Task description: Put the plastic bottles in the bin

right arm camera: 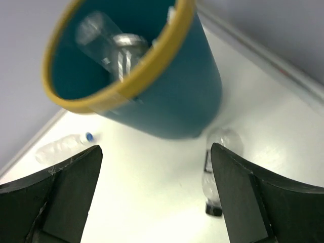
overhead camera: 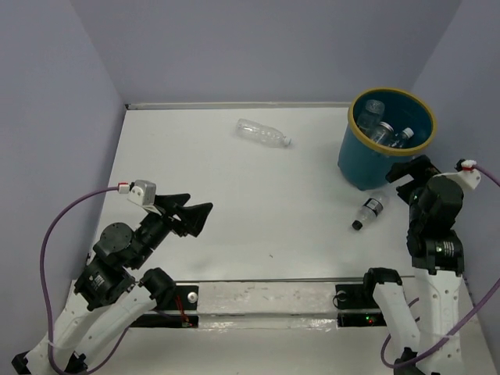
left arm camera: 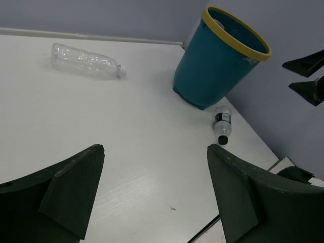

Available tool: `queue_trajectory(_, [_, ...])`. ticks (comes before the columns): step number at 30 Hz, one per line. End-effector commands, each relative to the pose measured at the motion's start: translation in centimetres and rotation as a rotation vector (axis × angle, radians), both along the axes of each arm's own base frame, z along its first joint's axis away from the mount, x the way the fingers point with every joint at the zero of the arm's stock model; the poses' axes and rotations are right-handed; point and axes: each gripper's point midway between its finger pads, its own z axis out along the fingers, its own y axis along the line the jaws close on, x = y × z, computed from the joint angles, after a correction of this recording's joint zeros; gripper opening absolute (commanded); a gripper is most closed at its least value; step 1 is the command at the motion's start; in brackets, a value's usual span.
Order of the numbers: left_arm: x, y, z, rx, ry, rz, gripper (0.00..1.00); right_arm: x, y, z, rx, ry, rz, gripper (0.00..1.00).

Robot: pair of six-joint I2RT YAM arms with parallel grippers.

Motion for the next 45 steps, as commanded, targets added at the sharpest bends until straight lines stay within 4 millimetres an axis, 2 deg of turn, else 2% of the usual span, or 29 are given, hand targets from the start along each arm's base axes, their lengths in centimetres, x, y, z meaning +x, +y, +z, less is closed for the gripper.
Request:
queue_trajectory(1, [-0.1,-0.1,1.1,-0.016,-0.049,-0.014,0.92,-0.6,1.5,-8.7,0.137,0.237,0.026,0.92])
queue_trajectory(4, [-0.2,-0.1,1.2,-0.018,-0.051,-0.015,0.92,-0.3,2.1,-10.8,0.164,0.306,0.054,0.92])
queue_trajectory(8, [-0.5,0.2,1.6,-0.03,-0.067,-0.015,0.92,0.3,1.5,-15.5,0.202,0.448,-0.003,0.92])
queue_trajectory(11, [-0.6,0.3,1.7,-0.036,-0.074,-0.018,0.92,0.6,1.6,-17.8,0.24,0.477,-0.029,0.92])
queue_trajectory(14, [-0.7,0.1,1.8,-0.035,-0.075,-0.026,0.93,1.2,0.8,-19.1,0.243,0.457,-0.083,0.92])
queue_trajectory(23, [-0.9,-0.3,1.8,-0.032,-0.082,-0.051,0.93,1.4,-0.2,-24.1,0.261,0.508,-0.174,0.9])
queue_trajectory(24, [-0.9,-0.3,1.7,-0.031,-0.078,-0.05,0.92,1.8,-0.6,-24.1,0.254,0.489,-0.189,0.9])
queue_trajectory(25, [-0.9,-0.3,1.7,-0.03,-0.077,-0.052,0.93,1.7,-0.9,-25.1,0.259,0.507,-0.205,0.89])
queue_trajectory(29, [-0.7,-0.5,1.4,-0.021,-0.069,-0.055,0.93,2.9,-0.6,-26.2,0.3,0.48,-0.188,0.87])
queue_trajectory(31, [-0.7,-0.6,1.4,-0.02,-0.066,-0.056,0.92,3.3,-0.8,-26.8,0.301,0.477,-0.197,0.82])
queue_trajectory(32, [-0.6,-0.6,1.3,-0.019,-0.064,-0.056,0.93,3.5,-0.9,-26.8,0.301,0.469,-0.202,0.79])
queue_trajectory(35, [-0.5,-0.8,1.2,-0.013,-0.059,-0.058,0.93,3.4,-1.0,-26.4,0.307,0.436,-0.215,0.6])
queue_trajectory(37, [-0.5,-0.8,1.1,-0.012,-0.056,-0.06,0.93,2.7,-0.8,-25.6,0.318,0.399,-0.21,0.42])
queue_trajectory(38, [-0.5,-0.8,1.1,-0.012,-0.056,-0.06,0.92,2.7,-0.7,-24.7,0.321,0.362,-0.2,0.4])
queue_trajectory(39, [-0.5,-0.8,1.1,-0.012,-0.058,-0.061,0.93,2.0,-0.1,-24.7,0.339,0.37,-0.181,0.4])
queue_trajectory(40, [-0.5,-0.9,1.0,-0.01,-0.056,-0.061,0.93,1.7,0.3,-23.1,0.349,0.313,-0.15,0.39])
queue_trajectory(41, [-0.5,-0.8,1.2,-0.014,-0.059,-0.06,0.92,1.4,0.9,-22.4,0.361,0.297,-0.12,0.38])
queue_trajectory(42, [-0.5,-0.9,1.1,-0.011,-0.055,-0.061,0.93,0.4,1.6,-22.7,0.39,0.321,-0.105,0.38])
queue_trajectory(43, [-0.5,-0.8,1.1,-0.013,-0.055,-0.058,0.93,0.2,2.9,-20.7,0.416,0.263,-0.03,0.39])
queue_trajectory(45, [-0.5,-0.7,1.1,-0.014,-0.056,-0.054,0.93,-1.0,5.1,-19.5,0.465,0.264,0.072,0.4])
